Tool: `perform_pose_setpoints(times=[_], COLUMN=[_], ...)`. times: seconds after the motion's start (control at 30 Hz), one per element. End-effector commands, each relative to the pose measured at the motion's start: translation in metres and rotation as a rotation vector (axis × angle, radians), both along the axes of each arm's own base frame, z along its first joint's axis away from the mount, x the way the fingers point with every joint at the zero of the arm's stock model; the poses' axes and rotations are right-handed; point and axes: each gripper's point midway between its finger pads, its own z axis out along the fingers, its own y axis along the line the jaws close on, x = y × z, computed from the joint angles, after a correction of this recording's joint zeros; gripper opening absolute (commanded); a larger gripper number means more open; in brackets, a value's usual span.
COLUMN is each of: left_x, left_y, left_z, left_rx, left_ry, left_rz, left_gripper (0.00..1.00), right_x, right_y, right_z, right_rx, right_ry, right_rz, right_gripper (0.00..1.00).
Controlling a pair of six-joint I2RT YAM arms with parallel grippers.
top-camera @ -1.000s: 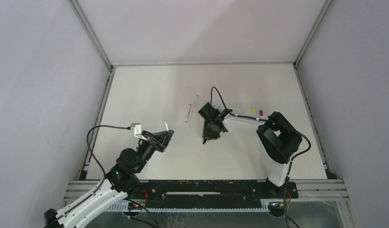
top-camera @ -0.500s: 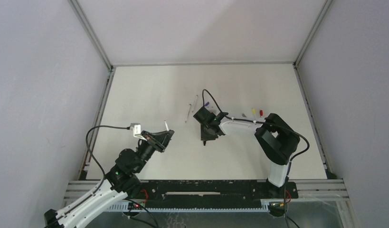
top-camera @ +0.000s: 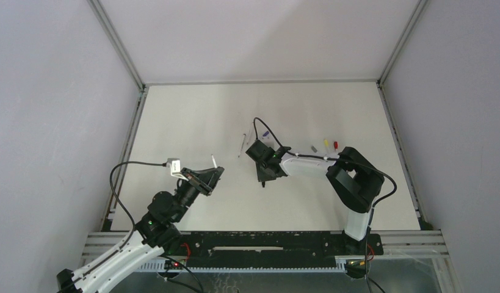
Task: Insert the pens into the pen caps
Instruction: Insert the pen cap onto the pen.
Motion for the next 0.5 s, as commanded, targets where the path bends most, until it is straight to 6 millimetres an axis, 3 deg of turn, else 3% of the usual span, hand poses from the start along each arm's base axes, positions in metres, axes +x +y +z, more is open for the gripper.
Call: perform_pose_setpoints(times=[0.0,0.27,0.47], left_x=[-0.0019,-0.0016,-0.0012], left_y=[-0.0018,-0.0039,-0.006], left_z=[-0.0002,0.0002,0.0012], left_rx=[-0.029,-0.03,-0.027], left_ry=[-0.004,-0.008,-0.008], left_rz=[-0.016,-0.023,-0.029], left_gripper=[0.01,0.01,0.01], right_x=[-0.0139,-0.0131,-0.0197], right_y=[-0.0041,-0.0071,-0.0121], right_z=[-0.0119,-0.0043,-0.0027], right_rx=[-0.045,-0.043,-0.035], right_ry=[0.014,-0.008,-0.003], right_rz=[0.038,0.039,0.036], right_gripper=[0.25,0.35,0.31])
